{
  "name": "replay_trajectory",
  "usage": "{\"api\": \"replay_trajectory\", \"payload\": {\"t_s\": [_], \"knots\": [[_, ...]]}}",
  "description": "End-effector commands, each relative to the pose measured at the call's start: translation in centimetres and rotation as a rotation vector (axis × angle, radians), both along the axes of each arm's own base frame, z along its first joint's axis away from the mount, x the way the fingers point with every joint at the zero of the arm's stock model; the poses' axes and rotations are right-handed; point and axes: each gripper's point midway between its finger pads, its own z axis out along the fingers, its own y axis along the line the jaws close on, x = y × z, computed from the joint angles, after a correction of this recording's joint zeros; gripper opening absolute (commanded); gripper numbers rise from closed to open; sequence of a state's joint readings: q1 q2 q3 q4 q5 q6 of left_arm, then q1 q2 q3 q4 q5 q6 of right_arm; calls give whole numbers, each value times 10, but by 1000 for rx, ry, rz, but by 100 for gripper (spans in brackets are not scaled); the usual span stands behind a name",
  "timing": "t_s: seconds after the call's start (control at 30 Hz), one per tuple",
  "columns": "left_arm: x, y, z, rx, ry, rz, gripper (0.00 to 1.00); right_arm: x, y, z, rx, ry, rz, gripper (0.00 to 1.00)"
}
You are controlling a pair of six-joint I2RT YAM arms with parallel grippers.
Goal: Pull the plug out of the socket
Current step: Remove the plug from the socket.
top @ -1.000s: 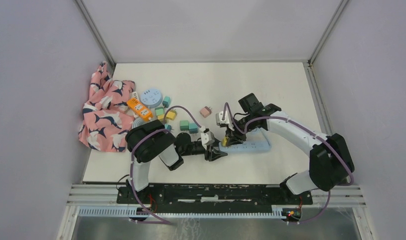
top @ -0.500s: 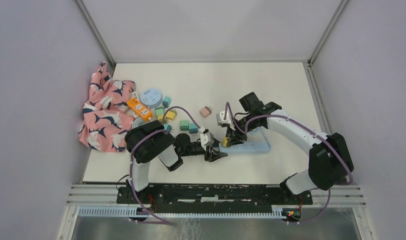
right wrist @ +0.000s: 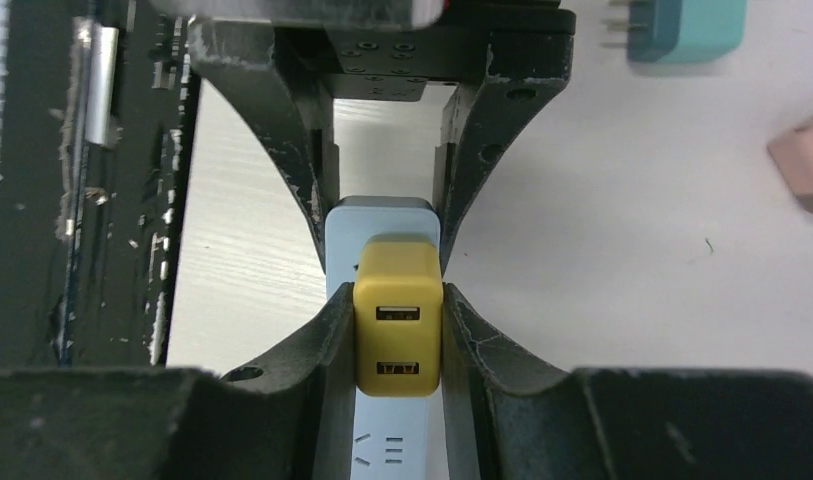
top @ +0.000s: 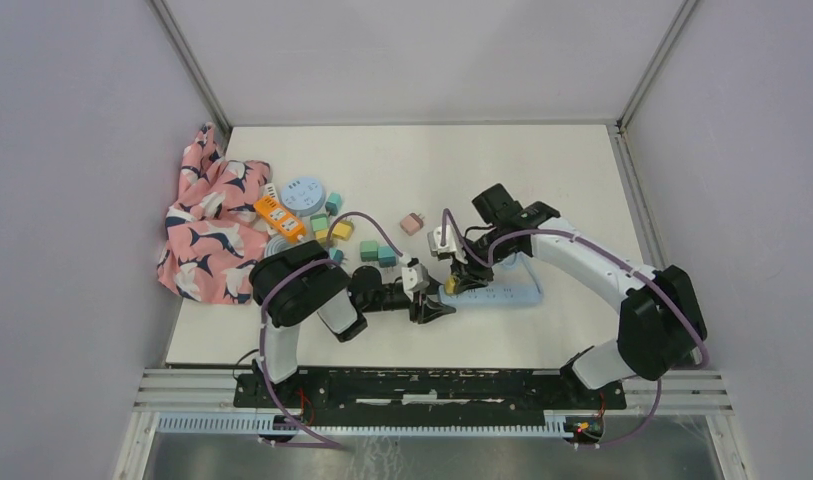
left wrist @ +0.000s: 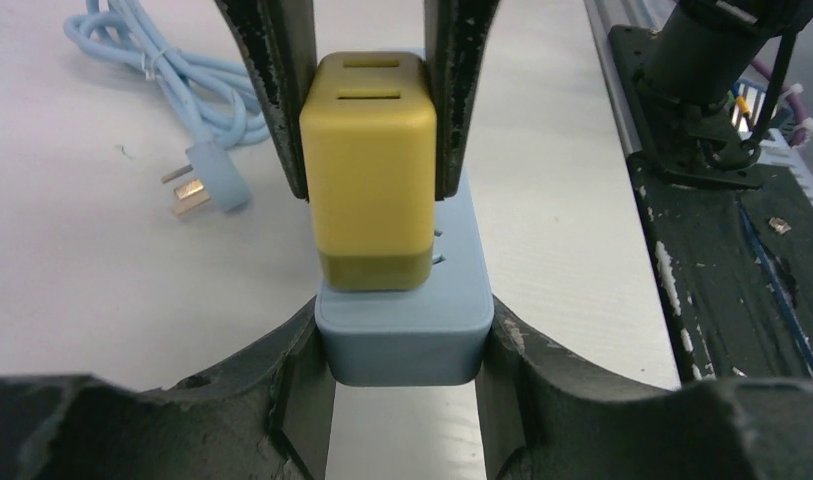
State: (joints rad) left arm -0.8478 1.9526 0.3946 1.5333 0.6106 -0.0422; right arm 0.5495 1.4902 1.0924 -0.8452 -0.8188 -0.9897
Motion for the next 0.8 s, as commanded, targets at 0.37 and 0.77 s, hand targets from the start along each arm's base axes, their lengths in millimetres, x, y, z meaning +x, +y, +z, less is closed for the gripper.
{"api": "replay_trajectory", "payload": {"t_s": [0.37, 0.77], "knots": [[10, -1, 1, -12, 13, 25, 3, -43, -1, 72, 191, 86, 130, 0], [11, -2, -1, -4, 18, 24, 3, 45, -27, 53, -18, -144, -332, 0]]}}
